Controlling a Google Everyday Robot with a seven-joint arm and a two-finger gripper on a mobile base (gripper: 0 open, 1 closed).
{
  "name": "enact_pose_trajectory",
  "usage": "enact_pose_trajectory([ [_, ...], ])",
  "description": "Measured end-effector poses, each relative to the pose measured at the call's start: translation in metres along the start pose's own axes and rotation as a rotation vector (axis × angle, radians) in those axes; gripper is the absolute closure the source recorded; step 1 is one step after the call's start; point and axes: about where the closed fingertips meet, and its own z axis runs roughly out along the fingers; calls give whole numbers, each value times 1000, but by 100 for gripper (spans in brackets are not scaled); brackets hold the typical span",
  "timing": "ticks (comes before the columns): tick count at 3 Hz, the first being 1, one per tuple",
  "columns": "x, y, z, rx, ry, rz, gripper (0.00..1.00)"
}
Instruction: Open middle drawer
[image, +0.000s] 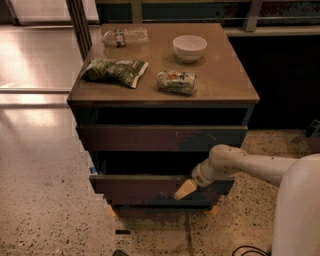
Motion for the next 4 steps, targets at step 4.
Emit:
enact_pose_trajectory([
  [4,26,24,0,13,34,46,0],
])
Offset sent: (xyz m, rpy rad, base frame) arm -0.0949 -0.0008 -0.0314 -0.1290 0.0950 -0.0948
